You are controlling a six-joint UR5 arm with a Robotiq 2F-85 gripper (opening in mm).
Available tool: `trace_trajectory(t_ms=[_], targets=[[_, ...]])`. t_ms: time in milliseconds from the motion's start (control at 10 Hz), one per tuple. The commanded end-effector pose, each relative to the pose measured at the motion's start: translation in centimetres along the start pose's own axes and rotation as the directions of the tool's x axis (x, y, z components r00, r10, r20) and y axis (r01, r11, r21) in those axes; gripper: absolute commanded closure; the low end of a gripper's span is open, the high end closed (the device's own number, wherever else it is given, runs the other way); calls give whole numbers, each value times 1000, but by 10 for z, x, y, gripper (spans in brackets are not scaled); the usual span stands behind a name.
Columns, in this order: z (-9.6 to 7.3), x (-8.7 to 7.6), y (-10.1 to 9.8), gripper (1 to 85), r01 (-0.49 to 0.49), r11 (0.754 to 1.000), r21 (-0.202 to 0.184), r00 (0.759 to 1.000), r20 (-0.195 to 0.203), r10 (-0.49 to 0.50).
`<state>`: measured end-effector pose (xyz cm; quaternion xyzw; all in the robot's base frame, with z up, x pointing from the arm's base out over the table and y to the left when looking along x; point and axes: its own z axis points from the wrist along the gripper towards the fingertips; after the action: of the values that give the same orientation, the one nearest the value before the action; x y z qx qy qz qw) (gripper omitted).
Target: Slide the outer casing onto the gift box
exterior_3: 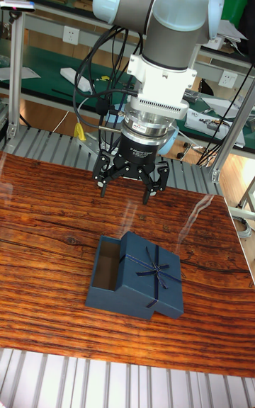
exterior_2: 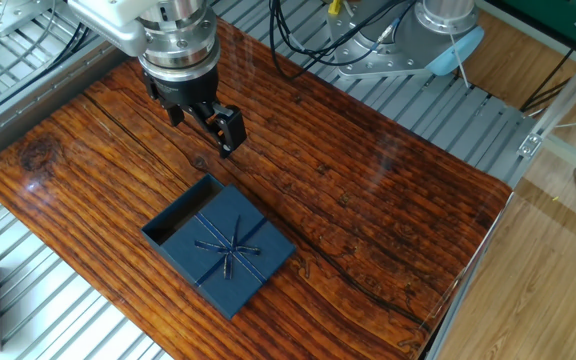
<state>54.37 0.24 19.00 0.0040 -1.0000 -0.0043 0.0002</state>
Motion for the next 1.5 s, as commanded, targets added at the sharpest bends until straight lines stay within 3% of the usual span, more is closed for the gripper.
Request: trace_trajectory(t_ms=[0,200,600,700,900,1000,1100,1200,1400], targets=[[-4,-48,-5,847,5,1000,30,983,184,-10],[-1,-49,-5,847,1,998,58,980,200,-12],[-5,-43,-3,847,-36,999,38,983,181,28],[-8,-42,2,847,-97,995,12,979,183,94],[-14,-39,44,847,-199,974,-109,965,149,214],[-13,-35,35,847,-132,991,-17,981,144,133],[-11,-35,44,847,-136,991,-13,980,143,136],[-7,-34,64,847,-136,988,-69,980,137,144],[-9,-22,78,847,-23,996,-85,992,126,33]])
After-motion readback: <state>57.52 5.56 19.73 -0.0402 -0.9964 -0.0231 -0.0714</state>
